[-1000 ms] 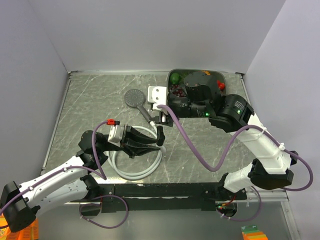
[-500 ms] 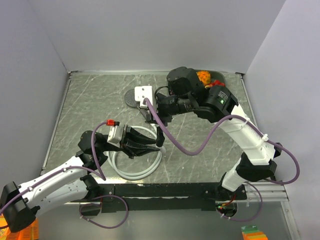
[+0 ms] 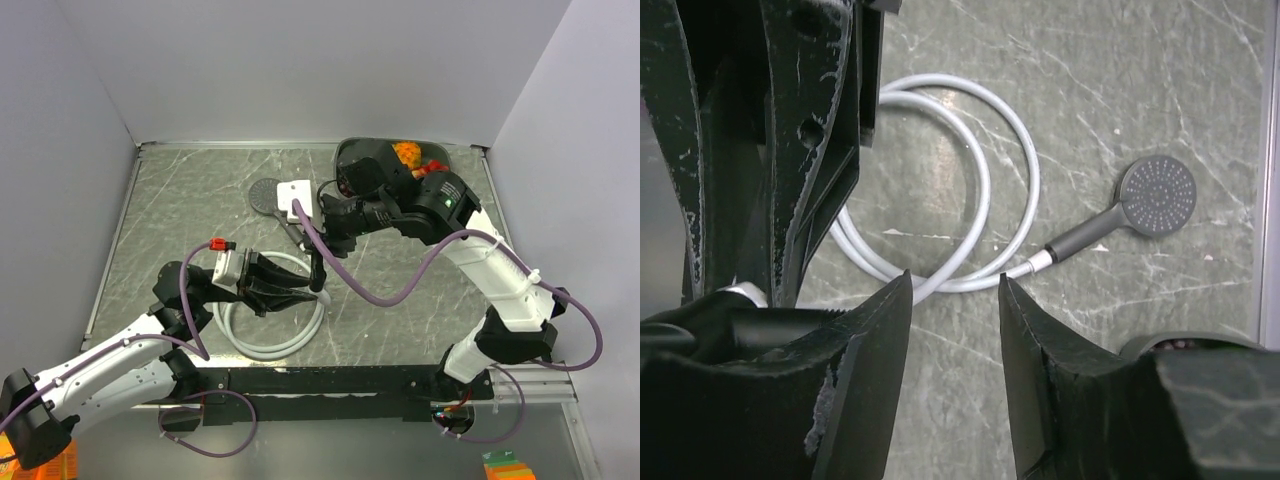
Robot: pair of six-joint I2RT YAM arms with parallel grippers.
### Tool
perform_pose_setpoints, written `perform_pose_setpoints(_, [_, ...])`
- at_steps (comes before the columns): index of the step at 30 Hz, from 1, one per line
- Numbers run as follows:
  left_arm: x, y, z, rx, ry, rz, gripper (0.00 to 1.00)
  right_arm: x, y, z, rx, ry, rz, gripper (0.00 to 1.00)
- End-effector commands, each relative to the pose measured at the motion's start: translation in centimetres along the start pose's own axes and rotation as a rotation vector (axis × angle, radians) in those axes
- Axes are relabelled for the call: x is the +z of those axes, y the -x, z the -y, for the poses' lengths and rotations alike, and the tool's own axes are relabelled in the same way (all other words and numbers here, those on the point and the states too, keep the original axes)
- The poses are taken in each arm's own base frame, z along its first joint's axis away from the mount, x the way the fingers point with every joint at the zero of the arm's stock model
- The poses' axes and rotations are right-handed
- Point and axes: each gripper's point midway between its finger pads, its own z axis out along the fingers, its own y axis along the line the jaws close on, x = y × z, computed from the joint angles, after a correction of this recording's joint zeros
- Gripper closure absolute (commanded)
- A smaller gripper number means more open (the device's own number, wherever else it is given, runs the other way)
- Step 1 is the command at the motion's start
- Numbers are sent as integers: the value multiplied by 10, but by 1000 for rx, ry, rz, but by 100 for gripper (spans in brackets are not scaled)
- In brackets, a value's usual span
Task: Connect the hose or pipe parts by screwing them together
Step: Install the adaptor on the pipeline.
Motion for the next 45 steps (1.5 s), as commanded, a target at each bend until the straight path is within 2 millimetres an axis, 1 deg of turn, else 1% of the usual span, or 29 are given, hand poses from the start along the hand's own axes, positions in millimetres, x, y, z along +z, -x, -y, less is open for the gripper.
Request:
perform_pose_setpoints(1, [1,31,-4,55,33,80,99,-24,7,-9,-14,-13,50,53])
perform_pose_setpoints(5, [0,29,-10,39,55,75,99,-28,7,-19,-15,11,69,55])
perform_pose_setpoints(6, [0,29,-12,31,62,72,99,-33,8,-20,-23,6,82,56])
perform_pose_setpoints(8, [0,29,-14,24,75,72,99,-34,8,-23,-28,10,94,56])
perform_pose_setpoints(9, [0,29,-16,20,81,70,99,-38,9,-25,-31,9,104,56])
perform_pose_setpoints(10, [0,30,-17,20,83,72,99,-37,6,-28,-28,18,99,56])
perform_pose_setpoints(12, [-1,31,-20,15,96,77,99,-40,5,-31,-24,16,105,57])
perform_pose_setpoints(13, [-1,32,-21,19,100,80,99,-37,1,-32,-15,22,94,57])
perform_pose_setpoints(15, [-1,33,-21,19,103,84,99,-40,0,-35,-6,21,102,57])
perform_pose_setpoints(16, [0,34,-22,21,104,87,99,-38,-4,-38,-1,27,96,57])
perform_pose_setpoints(25, [-1,37,-33,37,159,93,99,-47,3,-50,12,47,155,58])
perform_pose_setpoints(29, [-1,38,-36,44,176,95,99,-45,5,-51,20,54,161,58])
perform_pose_setpoints(35, [-2,39,-40,50,201,103,99,-41,13,-57,20,90,191,59])
perform_pose_setpoints(37, [-3,39,-40,52,203,106,99,-39,16,-56,16,91,200,59])
perform_pose_setpoints(42, [-3,41,-41,53,208,108,99,-30,25,-54,4,109,221,60])
perform_pose_setpoints(45, [-3,43,-41,57,213,111,99,-23,26,-53,8,115,228,61])
